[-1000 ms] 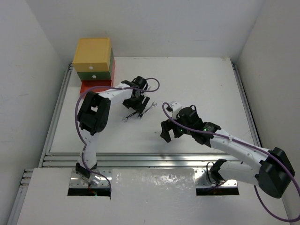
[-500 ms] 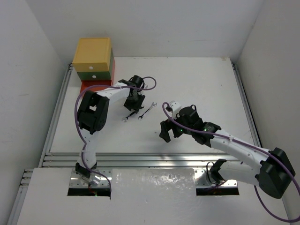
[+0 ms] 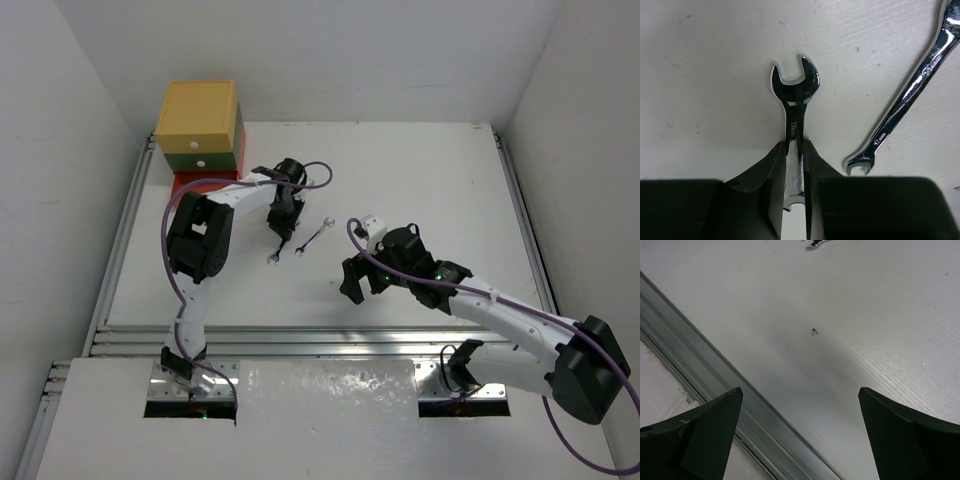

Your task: Sort the tools into containers

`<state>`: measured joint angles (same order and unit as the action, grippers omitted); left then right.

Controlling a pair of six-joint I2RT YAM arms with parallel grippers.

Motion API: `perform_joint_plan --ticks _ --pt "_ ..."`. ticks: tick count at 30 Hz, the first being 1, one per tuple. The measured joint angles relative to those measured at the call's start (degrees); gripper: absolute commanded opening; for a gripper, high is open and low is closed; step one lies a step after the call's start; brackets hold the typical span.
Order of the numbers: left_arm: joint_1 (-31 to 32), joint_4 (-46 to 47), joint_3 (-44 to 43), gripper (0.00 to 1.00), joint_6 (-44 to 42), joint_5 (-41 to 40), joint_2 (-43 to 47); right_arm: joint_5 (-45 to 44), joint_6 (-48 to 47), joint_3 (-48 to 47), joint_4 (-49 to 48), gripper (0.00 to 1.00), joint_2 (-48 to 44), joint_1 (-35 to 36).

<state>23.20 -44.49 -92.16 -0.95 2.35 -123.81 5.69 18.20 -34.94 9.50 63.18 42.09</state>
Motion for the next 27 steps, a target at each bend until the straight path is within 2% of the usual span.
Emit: perform_joint_plan --ticks 6,11,15,23,27 --pt "0.0 0.5 0.5 0.0 1.8 -1.6 0.7 0.4 0.0 0.0 -0.1 0.99 -0.2 0.0" --pt "0.0 3.9 5.7 0.0 4.9 -3.8 4.3 0.5 0.0 0.1 -0.4 0.99 -0.2 0.0" --pt "0.0 6.1 10.4 0.0 7.8 -5.8 9.1 0.5 -0.1 0.1 -0.4 0.99 -0.2 0.0" --pt "-0.1 11.9 14.3 0.0 13.1 -9.0 19.9 0.8 -0.2 0.1 -0.4 0.99 -0.1 0.0" --pt "-2.4 13.9 15.5 0.0 17.1 -10.0 25.0 0.8 -0.2 0.1 -0.4 0.99 0.2 0.0"
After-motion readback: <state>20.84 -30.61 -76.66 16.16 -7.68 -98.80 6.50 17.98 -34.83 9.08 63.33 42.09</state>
